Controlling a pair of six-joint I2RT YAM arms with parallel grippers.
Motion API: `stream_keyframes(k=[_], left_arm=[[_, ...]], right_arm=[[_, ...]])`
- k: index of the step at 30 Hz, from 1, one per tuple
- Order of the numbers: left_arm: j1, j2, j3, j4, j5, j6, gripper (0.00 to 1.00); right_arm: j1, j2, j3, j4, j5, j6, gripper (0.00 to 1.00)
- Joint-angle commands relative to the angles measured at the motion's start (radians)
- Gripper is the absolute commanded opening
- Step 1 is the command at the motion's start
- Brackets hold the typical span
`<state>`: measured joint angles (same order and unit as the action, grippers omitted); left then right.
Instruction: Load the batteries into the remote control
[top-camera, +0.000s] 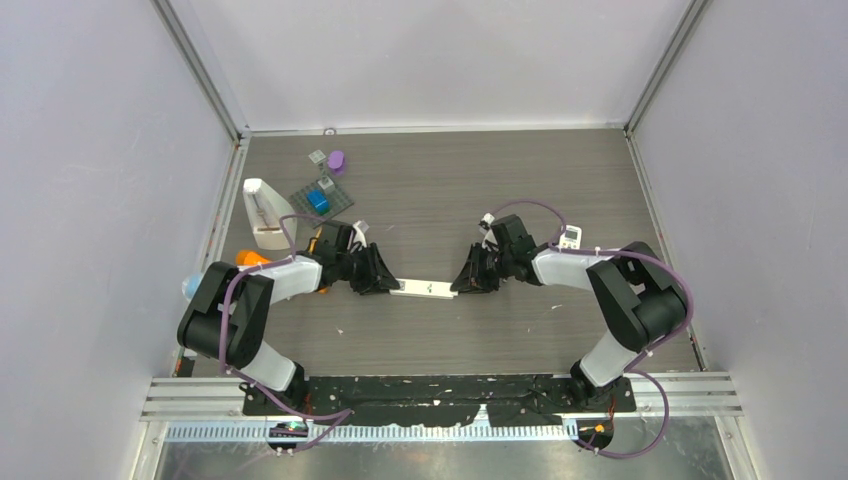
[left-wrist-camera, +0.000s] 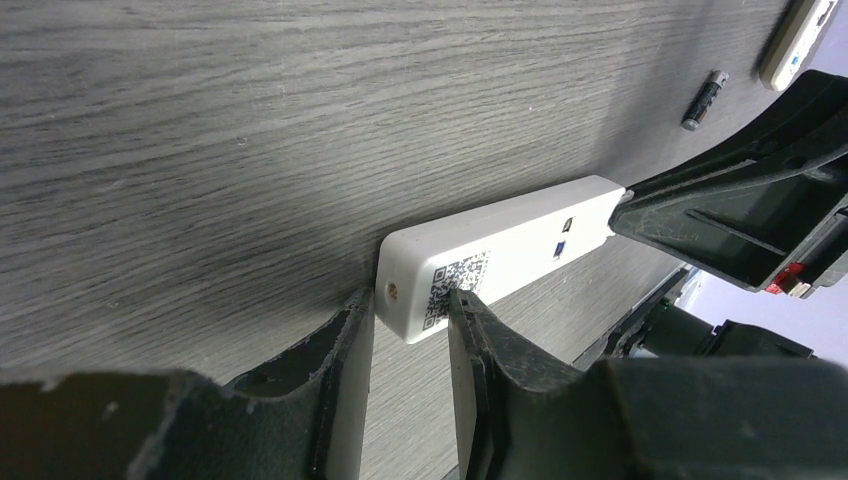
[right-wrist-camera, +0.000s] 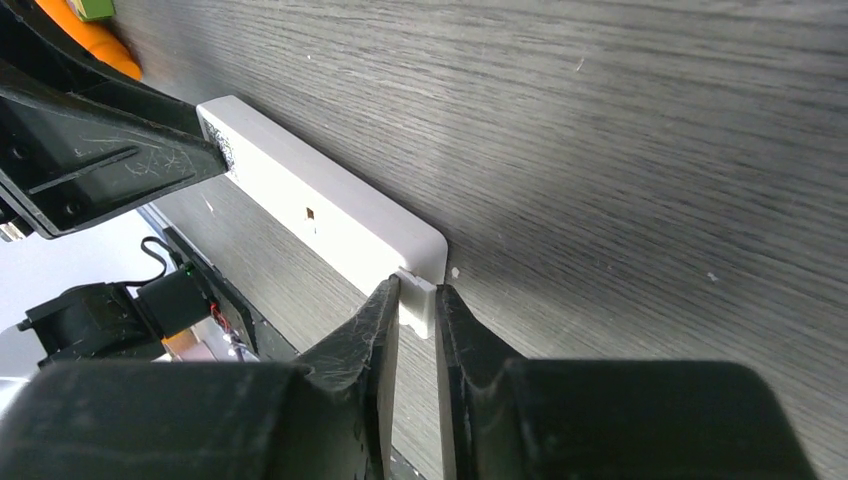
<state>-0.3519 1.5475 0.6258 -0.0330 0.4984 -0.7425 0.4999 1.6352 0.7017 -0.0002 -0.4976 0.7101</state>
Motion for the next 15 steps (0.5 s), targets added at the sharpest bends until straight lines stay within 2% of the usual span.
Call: stream_keyframes(k=[1, 7, 15], left_arm=[[-0.009, 0.048, -0.047, -0.055, -0.078, 0.022, 0.33], [-0.011, 0.051, -0.06, -0.033, -0.059, 0.02, 0.33], [-0.013, 0.079, -0.066, 0.003, -0.024, 0.029, 0.34]], right_arm=[[0.007, 0.08, -0.045, -0.18, 0.131, -0.054, 0.23], [0.033, 0.101, -0.037, -0.171, 0.153, -0.038, 0.29], [0.077, 0.147, 0.001, -0.18, 0.198, -0.015, 0.3]])
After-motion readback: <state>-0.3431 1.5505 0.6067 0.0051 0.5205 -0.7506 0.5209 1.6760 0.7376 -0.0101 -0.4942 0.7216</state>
